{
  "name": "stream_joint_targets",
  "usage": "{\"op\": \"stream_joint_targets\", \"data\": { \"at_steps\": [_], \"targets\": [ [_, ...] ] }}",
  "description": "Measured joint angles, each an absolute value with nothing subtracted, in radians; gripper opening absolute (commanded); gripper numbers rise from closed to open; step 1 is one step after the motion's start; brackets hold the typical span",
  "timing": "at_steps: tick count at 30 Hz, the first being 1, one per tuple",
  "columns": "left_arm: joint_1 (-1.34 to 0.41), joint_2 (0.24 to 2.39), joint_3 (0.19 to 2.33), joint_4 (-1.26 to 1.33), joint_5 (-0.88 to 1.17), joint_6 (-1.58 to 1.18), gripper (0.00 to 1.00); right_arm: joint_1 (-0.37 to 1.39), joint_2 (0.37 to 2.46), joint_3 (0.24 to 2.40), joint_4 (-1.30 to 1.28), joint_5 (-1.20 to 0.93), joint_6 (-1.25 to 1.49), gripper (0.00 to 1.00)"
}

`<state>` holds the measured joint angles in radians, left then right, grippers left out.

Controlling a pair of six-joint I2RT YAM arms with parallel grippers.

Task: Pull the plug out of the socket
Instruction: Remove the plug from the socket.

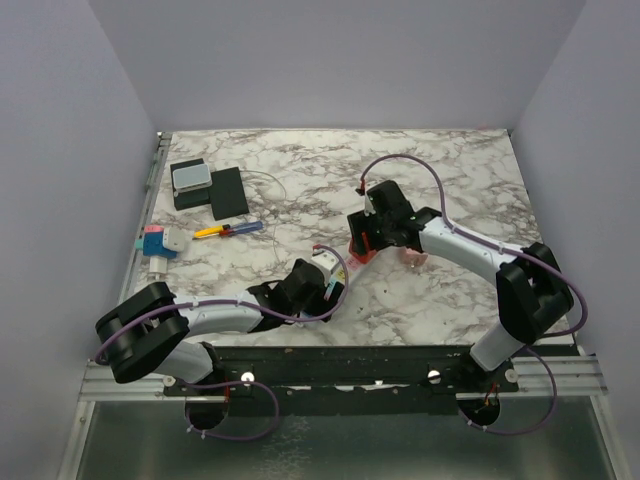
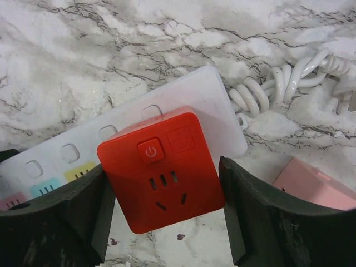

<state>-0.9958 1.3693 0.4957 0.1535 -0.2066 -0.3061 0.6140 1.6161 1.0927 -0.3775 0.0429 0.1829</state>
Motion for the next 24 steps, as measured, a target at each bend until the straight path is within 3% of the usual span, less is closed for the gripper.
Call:
{"op": "stream_joint_targets", "data": {
  "at_steps": [24],
  "targets": [
    [-0.977, 1.385, 0.511, 0.174, -0.224, -0.310, 0.00, 0.516, 1.666, 1.115, -0.325, -0.133, 0.137, 0.01]
  ]
}}
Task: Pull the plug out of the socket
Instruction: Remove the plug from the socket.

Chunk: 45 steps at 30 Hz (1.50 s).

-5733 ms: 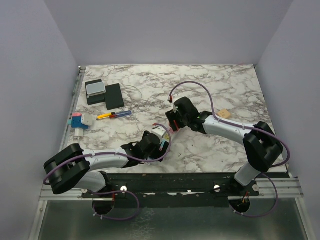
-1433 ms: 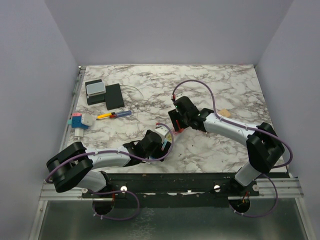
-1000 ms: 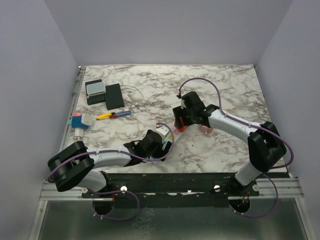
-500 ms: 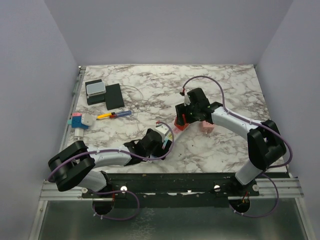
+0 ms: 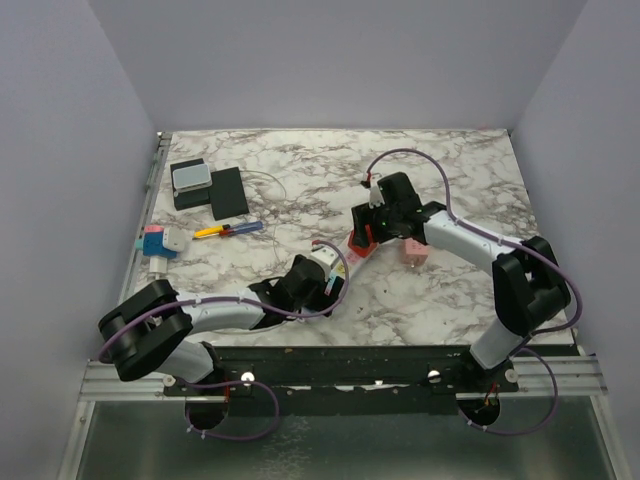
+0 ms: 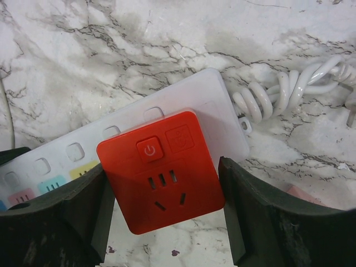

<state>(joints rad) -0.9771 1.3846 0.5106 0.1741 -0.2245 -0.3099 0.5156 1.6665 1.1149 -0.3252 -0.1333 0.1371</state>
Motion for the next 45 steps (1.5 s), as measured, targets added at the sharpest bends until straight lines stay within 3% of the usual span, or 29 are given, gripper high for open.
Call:
{"op": "stream_joint_targets", "data": {
  "at_steps": [20, 31, 45],
  "targets": [
    [-0.978, 1.417, 0.533, 0.148, -0.213, -0.305, 0.00, 0.722, 1.576, 0.974, -0.175, 0.244, 0.139, 0.01],
    [-0.978, 1.415, 0.533, 0.147, -0.210, -0.305, 0.00, 0.712, 1.576, 0.981, -0.189, 0.255, 0.142, 0.01],
    [-0.977, 1.418, 0.533, 0.157, -0.201, -0.307, 0.00, 0.578, 1.577, 1.000, -0.233, 0.014, 0.160, 0.01]
  ]
}}
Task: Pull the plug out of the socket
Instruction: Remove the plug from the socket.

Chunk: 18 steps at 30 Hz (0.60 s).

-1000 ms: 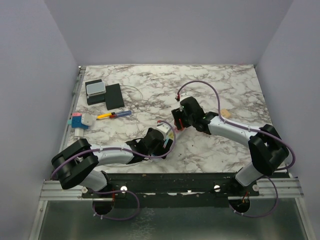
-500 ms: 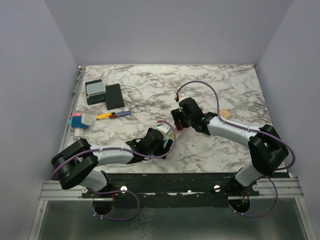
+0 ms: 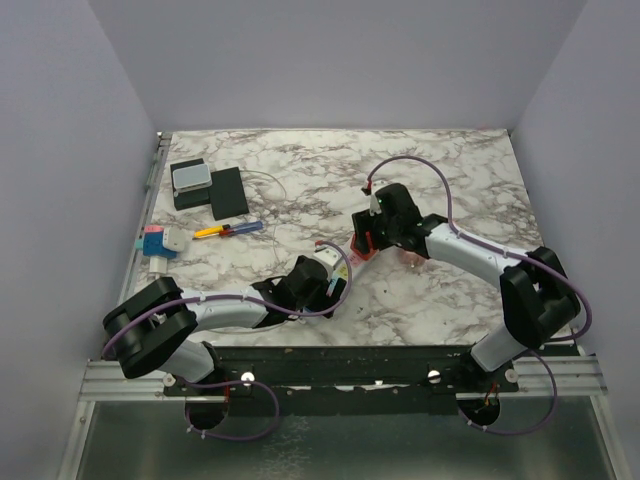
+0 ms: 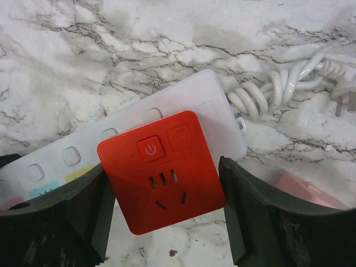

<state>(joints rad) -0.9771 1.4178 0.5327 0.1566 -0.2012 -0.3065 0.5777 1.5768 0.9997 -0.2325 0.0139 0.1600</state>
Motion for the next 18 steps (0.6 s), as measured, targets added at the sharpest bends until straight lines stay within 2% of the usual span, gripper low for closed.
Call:
{"op": "stream_joint_targets", "data": {
  "at_steps": [11, 18],
  "targets": [
    [-0.977, 1.418, 0.533, 0.156, -0.202, -0.308, 0.00, 0.584, 1.582, 1.005, -0.235, 0.015, 0.161, 0.01],
    [-0.977, 1.419, 0.533, 0.154, -0.202, -0.307, 0.00, 0.674, 1.576, 1.005, -0.235, 0.165, 0.165, 0.01]
  ]
}}
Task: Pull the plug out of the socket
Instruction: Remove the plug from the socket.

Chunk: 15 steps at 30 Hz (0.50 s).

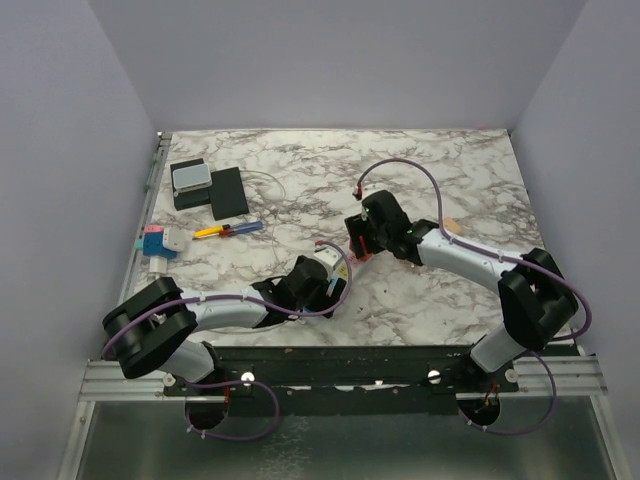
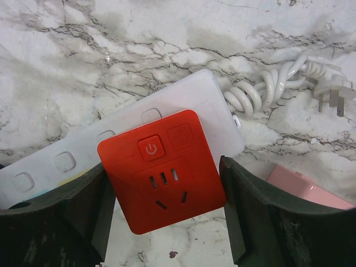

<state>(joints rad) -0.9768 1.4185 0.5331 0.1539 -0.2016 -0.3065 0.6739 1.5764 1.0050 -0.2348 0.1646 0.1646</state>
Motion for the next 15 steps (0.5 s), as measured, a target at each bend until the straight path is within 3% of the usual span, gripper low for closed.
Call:
{"op": "stream_joint_targets", "data": {
  "at_steps": [15],
  "targets": [
    [-0.977, 1.418, 0.536, 0.147, -0.197, -0.302, 0.00, 0.701, 1.576, 1.005, -0.243, 0.246, 0.176, 0.01]
  ]
}}
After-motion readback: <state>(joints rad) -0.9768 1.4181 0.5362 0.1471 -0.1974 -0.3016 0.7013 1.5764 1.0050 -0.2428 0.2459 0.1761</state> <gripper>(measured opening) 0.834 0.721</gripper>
